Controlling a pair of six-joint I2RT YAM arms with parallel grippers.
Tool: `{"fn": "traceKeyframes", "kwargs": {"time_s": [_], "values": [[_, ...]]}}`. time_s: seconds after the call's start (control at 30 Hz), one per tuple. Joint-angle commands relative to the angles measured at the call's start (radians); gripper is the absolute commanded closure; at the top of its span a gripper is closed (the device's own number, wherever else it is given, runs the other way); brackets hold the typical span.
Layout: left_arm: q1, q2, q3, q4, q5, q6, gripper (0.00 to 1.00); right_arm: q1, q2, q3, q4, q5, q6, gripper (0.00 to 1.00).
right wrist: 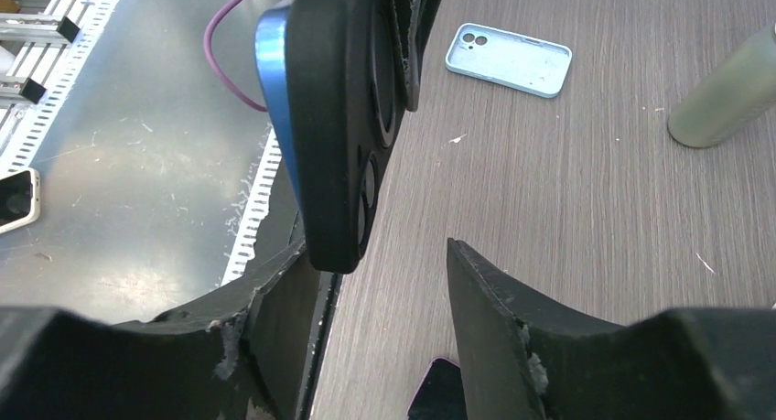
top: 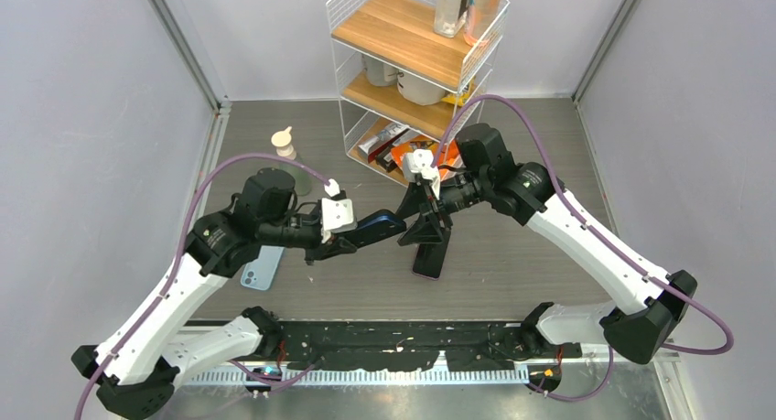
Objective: Take the phone out of the phone case
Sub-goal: Remove the phone case from the phone.
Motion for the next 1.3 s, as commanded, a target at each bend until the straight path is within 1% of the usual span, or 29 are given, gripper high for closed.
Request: {"fn": "traceKeyframes", "kwargs": {"time_s": [0.0,0.13,0.17,0.2,0.23,0.27,0.3,0.33,0.37,0.4,0.5,0.6,0.77,0.87,0.97,1.03,1.27], "values": [[0.01,-0.003,0.001,0.12,0.054,-0.032,1.0,0.007,-0.005,0.021,0.018,-0.031,-0.007,0.44],[0.013,0.003,-0.011,0.139,0.062,-0.04,1.0,0.009,-0.006,0.011,0.029,-0.039,-0.003,0.53],[0.013,0.004,-0.015,0.145,0.066,-0.043,1.0,0.009,-0.005,0.01,0.03,-0.04,-0.002,0.58],[0.013,0.006,-0.017,0.148,0.073,-0.046,1.0,0.01,-0.004,0.009,0.031,-0.044,-0.002,0.59],[0.014,0.005,-0.019,0.151,0.077,-0.049,1.0,0.011,-0.003,0.009,0.033,-0.047,-0.002,0.65],[0.015,0.006,-0.02,0.152,0.082,-0.052,1.0,0.011,-0.002,0.007,0.032,-0.051,-0.003,0.68],[0.016,0.007,-0.019,0.153,0.087,-0.053,1.0,0.012,-0.002,0.008,0.027,-0.054,-0.013,0.76],[0.018,0.006,-0.02,0.154,0.091,-0.054,1.0,0.013,-0.002,0.008,0.022,-0.061,-0.022,0.8],[0.019,0.005,-0.02,0.156,0.097,-0.055,1.0,0.014,-0.003,0.007,0.011,-0.064,-0.042,0.88],[0.021,0.004,-0.02,0.153,0.106,-0.053,1.0,0.014,-0.005,0.007,0.005,-0.069,-0.065,0.93],[0.022,0.002,-0.02,0.132,0.157,-0.024,1.0,0.015,-0.016,0.009,-0.035,-0.083,-0.123,0.94],[0.023,0.001,-0.021,0.086,0.202,0.037,1.0,0.015,-0.018,0.023,-0.086,-0.089,-0.221,0.94],[0.022,-0.002,-0.04,-0.019,0.3,0.197,1.0,0.024,-0.001,0.063,-0.221,-0.095,-0.378,0.95],[0.022,0.001,-0.051,-0.099,0.368,0.302,1.0,0.039,0.008,0.075,-0.265,-0.088,-0.453,0.94],[0.022,0.009,-0.056,-0.161,0.391,0.408,1.0,0.061,0.007,0.076,-0.282,-0.061,-0.485,0.94],[0.022,0.016,-0.057,-0.184,0.393,0.443,1.0,0.072,0.006,0.076,-0.287,-0.044,-0.494,0.94],[0.015,0.04,-0.066,-0.208,0.415,0.491,1.0,0.111,0.003,0.085,-0.3,0.0,-0.517,0.94]]}}
